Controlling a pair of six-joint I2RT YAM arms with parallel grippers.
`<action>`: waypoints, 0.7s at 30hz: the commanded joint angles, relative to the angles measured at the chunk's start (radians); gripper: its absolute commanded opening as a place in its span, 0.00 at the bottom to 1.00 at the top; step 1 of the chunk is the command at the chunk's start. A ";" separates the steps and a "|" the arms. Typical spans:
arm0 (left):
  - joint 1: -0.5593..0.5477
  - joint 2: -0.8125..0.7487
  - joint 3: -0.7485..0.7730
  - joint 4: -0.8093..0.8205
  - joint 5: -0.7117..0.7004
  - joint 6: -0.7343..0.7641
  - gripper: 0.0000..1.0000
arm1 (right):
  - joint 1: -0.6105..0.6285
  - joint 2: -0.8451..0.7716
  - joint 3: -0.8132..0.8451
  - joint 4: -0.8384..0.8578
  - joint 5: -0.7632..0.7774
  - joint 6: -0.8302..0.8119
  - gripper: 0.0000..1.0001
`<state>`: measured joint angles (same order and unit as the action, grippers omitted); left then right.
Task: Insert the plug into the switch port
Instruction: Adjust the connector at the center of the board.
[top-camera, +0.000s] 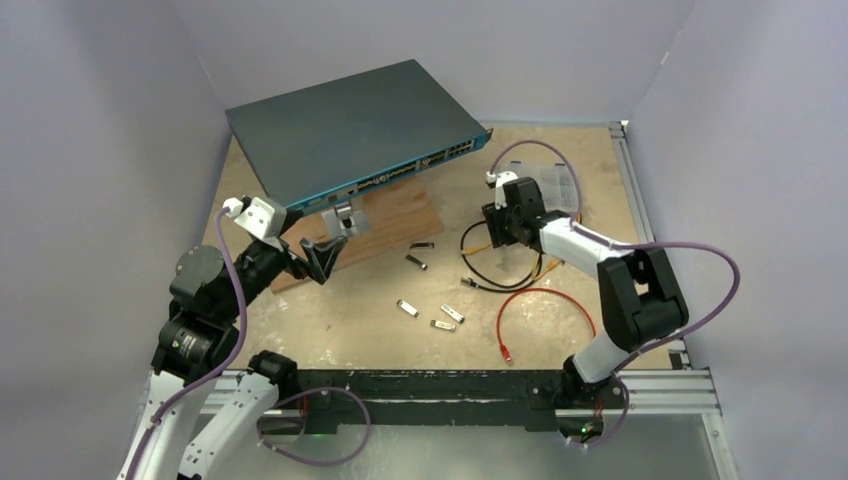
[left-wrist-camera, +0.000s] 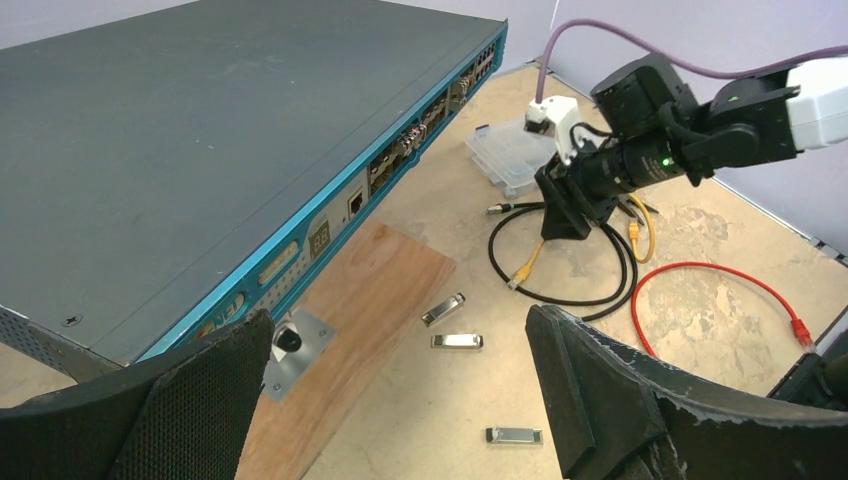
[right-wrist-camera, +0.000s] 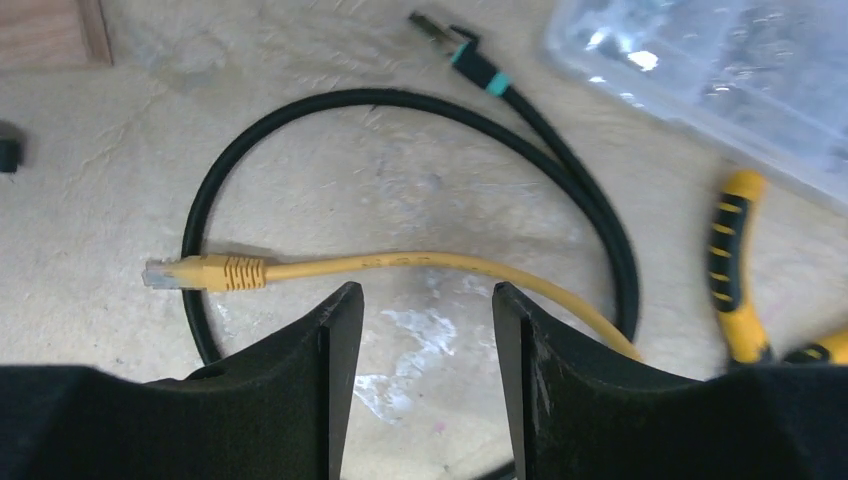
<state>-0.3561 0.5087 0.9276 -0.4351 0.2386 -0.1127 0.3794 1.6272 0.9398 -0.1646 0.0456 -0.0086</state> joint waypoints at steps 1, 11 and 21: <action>-0.004 0.011 0.031 0.020 0.000 -0.001 0.99 | 0.001 -0.120 0.009 0.022 0.150 0.063 0.53; -0.004 0.037 0.007 0.059 0.073 -0.038 0.99 | -0.087 -0.187 0.049 -0.113 0.285 0.105 0.55; -0.006 0.051 0.034 0.030 0.101 -0.025 0.99 | -0.111 -0.045 0.055 -0.169 0.251 0.095 0.35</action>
<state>-0.3561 0.5533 0.9276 -0.4202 0.3119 -0.1383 0.2646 1.5688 0.9707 -0.3012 0.2993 0.0757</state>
